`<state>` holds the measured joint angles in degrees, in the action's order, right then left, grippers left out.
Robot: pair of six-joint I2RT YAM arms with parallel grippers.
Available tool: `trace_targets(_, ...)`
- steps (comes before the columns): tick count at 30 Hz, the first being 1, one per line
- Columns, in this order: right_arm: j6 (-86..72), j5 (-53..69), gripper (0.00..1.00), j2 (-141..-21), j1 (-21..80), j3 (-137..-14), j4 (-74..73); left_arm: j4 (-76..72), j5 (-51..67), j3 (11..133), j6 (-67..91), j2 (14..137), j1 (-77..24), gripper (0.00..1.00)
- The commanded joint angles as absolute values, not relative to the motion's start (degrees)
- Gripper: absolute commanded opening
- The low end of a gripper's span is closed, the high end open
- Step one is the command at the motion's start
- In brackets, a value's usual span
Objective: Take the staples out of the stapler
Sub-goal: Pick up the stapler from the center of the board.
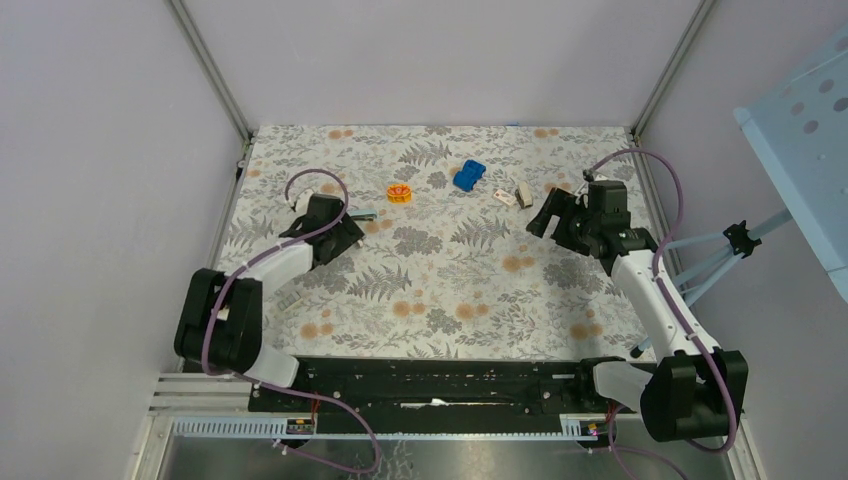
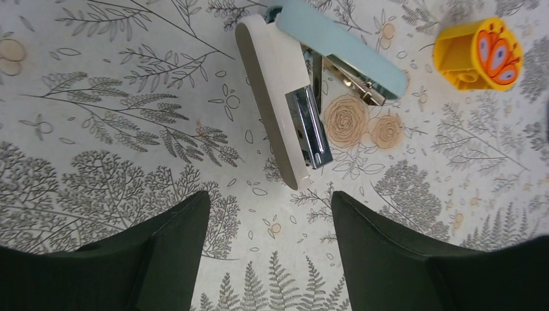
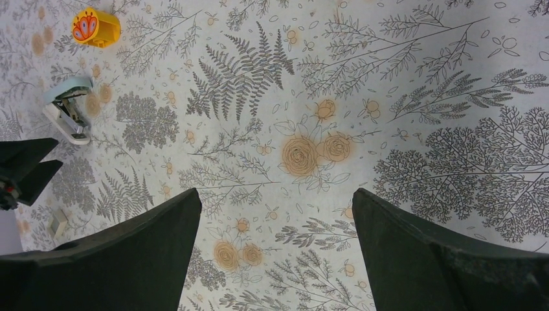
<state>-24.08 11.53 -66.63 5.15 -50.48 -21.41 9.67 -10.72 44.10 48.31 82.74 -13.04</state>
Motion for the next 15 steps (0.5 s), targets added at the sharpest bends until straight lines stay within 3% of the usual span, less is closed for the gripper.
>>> trace_targets(1,-24.7,12.1,0.93,-64.9,5.4,-50.3,-21.6,3.7,-12.2,48.4,50.0,86.8,-13.7,0.71)
trace_targets(15,-25.0,12.8,0.93,-65.4,5.4,-49.5,-20.8,2.7,-13.8,51.0,48.7,92.7,-13.8,0.52)
